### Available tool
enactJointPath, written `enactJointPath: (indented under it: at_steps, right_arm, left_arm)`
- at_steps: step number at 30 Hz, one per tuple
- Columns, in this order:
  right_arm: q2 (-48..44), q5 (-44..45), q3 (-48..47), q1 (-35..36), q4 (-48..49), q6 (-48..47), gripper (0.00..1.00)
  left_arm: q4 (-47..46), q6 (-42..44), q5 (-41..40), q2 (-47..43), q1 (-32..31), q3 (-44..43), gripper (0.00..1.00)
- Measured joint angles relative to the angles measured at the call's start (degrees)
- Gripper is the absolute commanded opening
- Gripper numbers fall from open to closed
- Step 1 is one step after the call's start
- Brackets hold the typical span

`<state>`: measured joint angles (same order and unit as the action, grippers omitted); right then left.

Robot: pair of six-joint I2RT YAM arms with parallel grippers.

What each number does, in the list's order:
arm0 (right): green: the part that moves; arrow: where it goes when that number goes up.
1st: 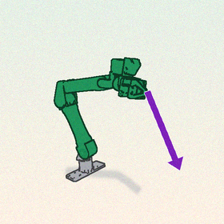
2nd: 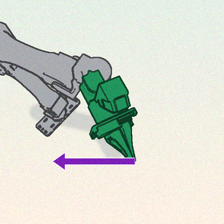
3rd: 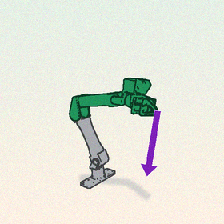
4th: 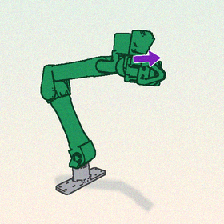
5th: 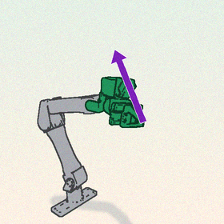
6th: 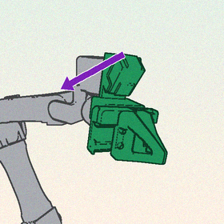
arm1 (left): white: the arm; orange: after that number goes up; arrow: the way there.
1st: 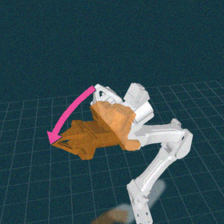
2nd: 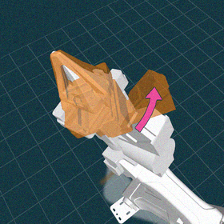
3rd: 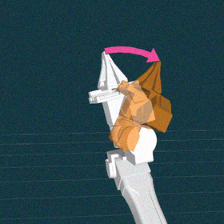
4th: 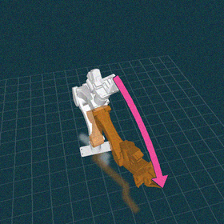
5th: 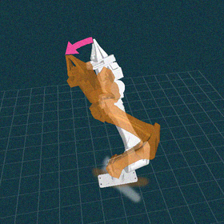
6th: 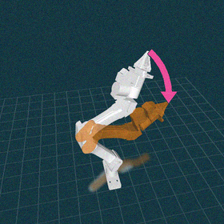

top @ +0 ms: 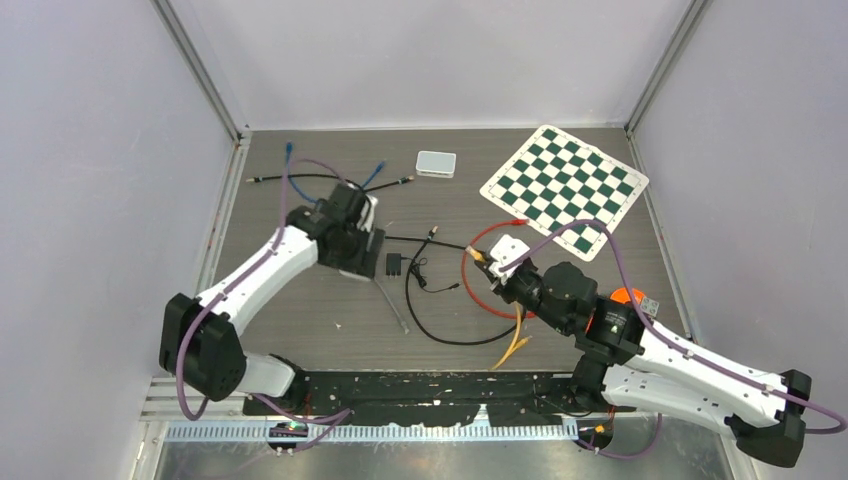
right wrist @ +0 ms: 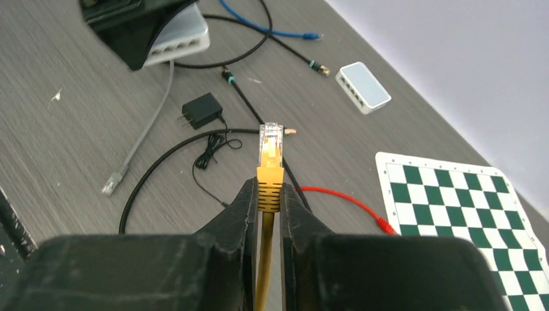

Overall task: Insert the plug into the switch port
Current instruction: Pick up the switch port at the center of the board, then place the switch port at the center of the board.

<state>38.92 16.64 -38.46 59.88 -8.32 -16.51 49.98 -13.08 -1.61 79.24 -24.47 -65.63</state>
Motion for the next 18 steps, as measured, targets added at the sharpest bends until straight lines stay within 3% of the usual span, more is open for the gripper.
enactJointPath:
  at_steps: [7,15,18]
  right_arm:
    - [2.9,-1.5,0.8,0.0,-1.5,4.1,0.05]
    - [6.3,-2.2,2.9,0.0,-3.1,6.7,0.05]
    - [6.6,-2.2,3.0,0.0,-3.3,6.8,0.05]
  left_arm:
    - [0.6,-5.3,-1.4,0.1,-12.9,8.2,0.25]
    - [-2.4,-9.7,-1.1,1.9,-16.1,14.4,0.34]
    - [-3.9,-11.0,-0.2,1.9,-16.4,16.3,0.42]
